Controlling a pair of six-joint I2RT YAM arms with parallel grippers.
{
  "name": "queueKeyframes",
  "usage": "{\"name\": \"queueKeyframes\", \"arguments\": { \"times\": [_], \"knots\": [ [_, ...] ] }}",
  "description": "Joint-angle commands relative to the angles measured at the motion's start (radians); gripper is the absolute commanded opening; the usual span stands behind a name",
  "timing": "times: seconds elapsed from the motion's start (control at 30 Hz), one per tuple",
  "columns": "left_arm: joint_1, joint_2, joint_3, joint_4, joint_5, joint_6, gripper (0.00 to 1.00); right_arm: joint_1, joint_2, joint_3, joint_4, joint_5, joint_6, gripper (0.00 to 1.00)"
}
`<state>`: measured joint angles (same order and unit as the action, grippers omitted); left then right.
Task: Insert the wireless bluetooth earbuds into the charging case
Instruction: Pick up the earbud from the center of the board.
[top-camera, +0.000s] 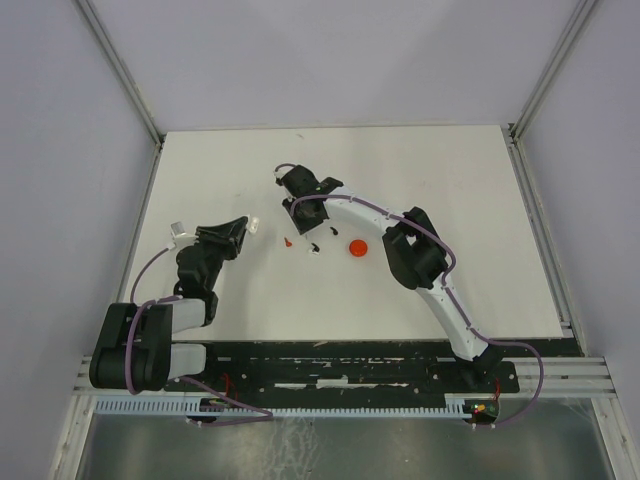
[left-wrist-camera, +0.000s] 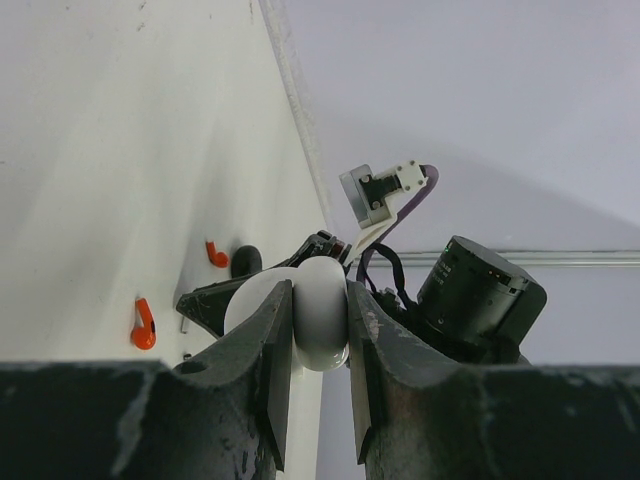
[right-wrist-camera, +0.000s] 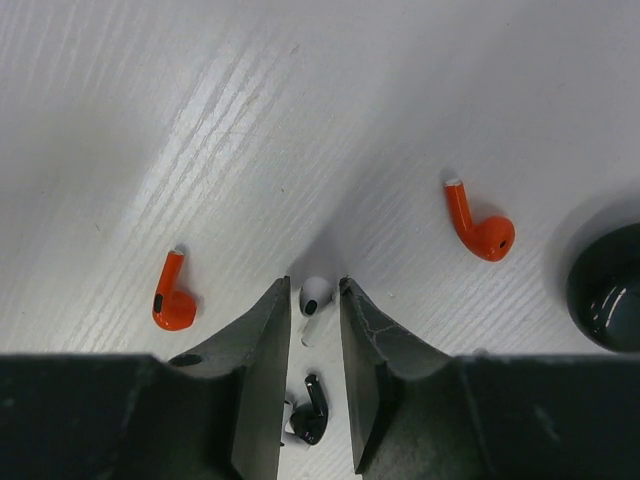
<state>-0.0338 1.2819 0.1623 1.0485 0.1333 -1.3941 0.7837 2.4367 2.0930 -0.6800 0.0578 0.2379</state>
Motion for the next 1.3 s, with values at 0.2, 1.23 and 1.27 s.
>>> {"name": "queueKeyframes", "arguments": {
  "times": [0.2, 1.23, 1.27],
  "knots": [
    [0.009, -0.016, -0.009, 0.047, 0.009, -0.046, 0.03, 0.006, 0.008, 0.054, -0.022, 0.016, -0.009, 0.31],
    [-0.042, 0.192, 0.218, 0.067, 0.32, -0.121, 0.03, -0.066, -0.781, -0.949, 1.05, 0.004, -0.164, 0.01],
    [-0.057, 0.216, 0.235, 0.088, 0.338, -0.134, 0.03, -0.072, -0.8, -0.975, 1.074, -0.014, -0.171, 0.01]
  ]
}}
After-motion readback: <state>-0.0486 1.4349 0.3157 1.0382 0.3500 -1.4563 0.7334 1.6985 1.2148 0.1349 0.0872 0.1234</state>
